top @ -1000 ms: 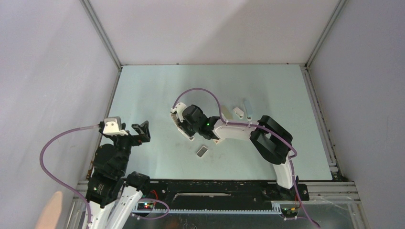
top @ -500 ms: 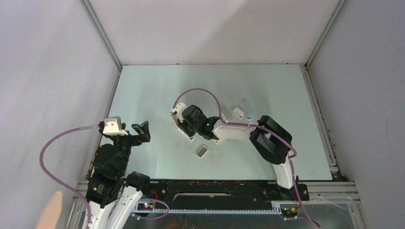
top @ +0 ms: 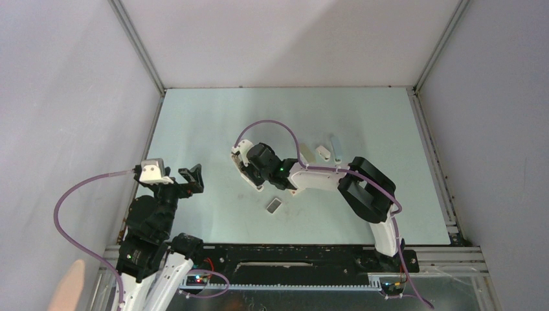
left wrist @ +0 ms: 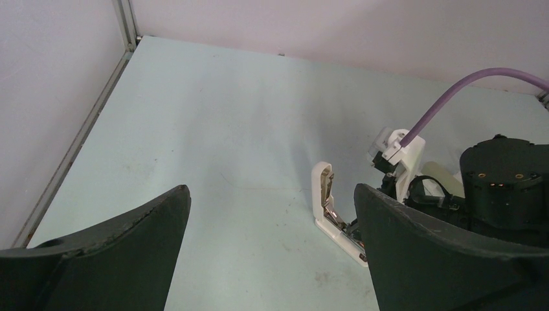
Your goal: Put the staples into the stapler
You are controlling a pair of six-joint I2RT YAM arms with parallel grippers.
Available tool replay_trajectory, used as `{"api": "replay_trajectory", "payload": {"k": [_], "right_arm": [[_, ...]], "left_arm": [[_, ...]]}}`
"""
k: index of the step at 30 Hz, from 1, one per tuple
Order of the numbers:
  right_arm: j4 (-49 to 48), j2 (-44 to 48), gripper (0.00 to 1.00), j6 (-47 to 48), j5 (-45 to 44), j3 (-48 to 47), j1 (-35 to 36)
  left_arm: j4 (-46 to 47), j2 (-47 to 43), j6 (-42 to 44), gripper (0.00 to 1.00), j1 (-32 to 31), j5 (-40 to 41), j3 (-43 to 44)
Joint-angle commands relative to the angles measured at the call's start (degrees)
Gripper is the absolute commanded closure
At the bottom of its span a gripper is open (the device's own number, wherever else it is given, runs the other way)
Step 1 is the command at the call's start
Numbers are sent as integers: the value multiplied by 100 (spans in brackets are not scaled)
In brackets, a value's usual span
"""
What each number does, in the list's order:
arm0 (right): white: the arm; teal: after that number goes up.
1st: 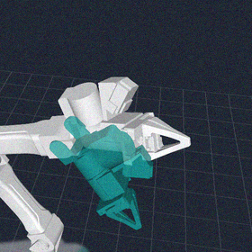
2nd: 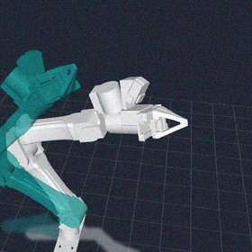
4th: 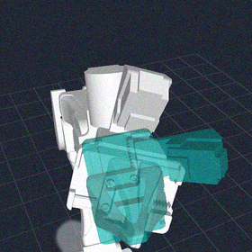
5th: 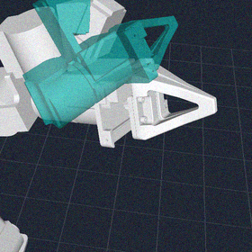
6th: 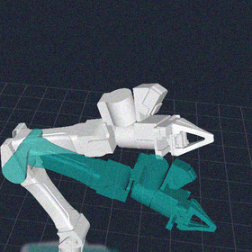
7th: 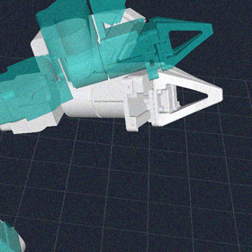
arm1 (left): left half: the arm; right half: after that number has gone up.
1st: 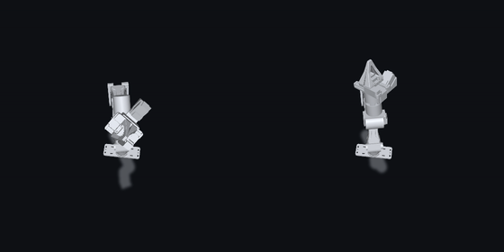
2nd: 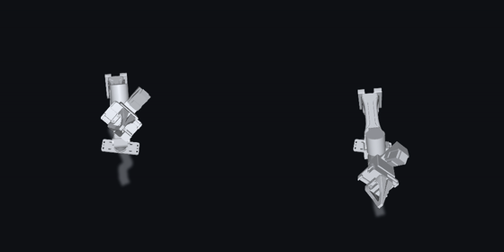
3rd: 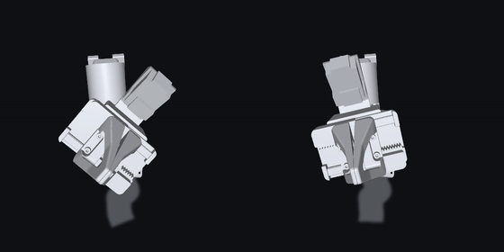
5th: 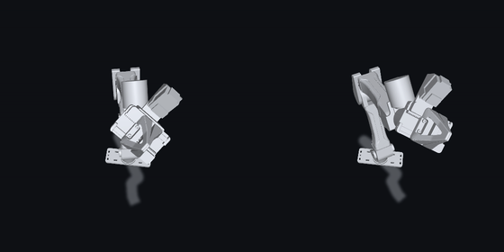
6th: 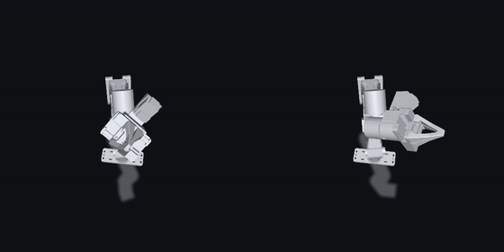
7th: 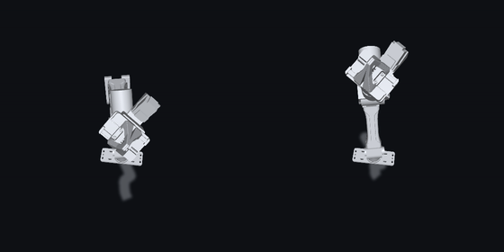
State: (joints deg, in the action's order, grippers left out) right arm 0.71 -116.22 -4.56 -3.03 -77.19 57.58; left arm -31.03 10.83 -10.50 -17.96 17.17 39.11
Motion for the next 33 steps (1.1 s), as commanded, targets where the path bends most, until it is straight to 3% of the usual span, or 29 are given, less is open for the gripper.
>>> {"api": "replay_trajectory", "payload": {"k": [1,33], "right_arm": [[-97,-144,87,-63,-58,-191,42],[344,101,83,131,-60,81,18]], "left_arm": [[168,28,-31,0,55,-98,-35],[181,46,-23,0,55,-160,-53]]}}
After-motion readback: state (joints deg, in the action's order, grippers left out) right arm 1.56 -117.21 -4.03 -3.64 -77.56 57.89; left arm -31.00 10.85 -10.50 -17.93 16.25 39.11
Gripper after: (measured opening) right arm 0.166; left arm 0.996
